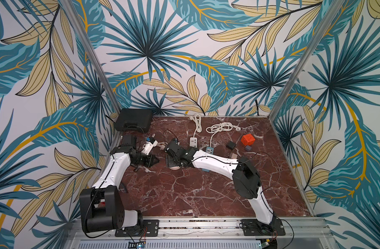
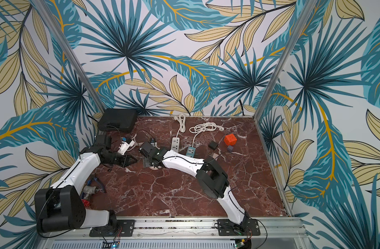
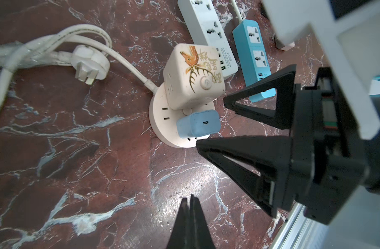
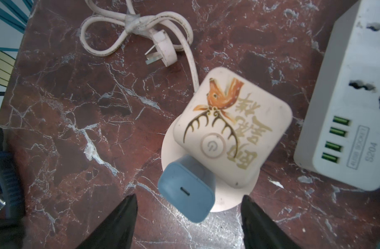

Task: Pull the plug off the socket
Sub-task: Move the socket to the center of the board, then remove the plug from the socket.

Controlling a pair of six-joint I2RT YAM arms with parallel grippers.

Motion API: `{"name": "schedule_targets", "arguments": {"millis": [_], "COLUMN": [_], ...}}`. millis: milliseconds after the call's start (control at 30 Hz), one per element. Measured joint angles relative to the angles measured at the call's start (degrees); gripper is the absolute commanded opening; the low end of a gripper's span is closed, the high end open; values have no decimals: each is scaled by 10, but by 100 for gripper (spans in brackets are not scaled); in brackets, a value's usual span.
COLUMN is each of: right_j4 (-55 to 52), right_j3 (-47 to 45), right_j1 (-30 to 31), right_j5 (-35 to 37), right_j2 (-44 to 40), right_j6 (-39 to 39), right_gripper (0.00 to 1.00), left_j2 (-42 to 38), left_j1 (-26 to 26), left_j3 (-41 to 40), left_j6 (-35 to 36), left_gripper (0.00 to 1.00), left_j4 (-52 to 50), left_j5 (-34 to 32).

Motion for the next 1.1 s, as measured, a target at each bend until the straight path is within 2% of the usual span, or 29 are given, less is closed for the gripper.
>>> {"name": "schedule_targets", "arguments": {"millis": [533, 933, 1100], "right_j4": [-37, -41, -42], "right_j3": [71, 83, 85], "right_j1": [8, 16, 17], "right_j5": [49, 61, 65], "right_j2": [64, 78, 78], "right_j6": [27, 41, 39], "right_gripper": [71, 58, 49], "left_j2": [-3, -20, -20], "left_j1": [5, 6, 7], "left_j3": [-2, -6, -7], "left_j6": [-36, -40, -39], "left_gripper": [0, 0, 0], "left_j4": [10, 11, 11], "left_j5": [-2, -1, -1]}}
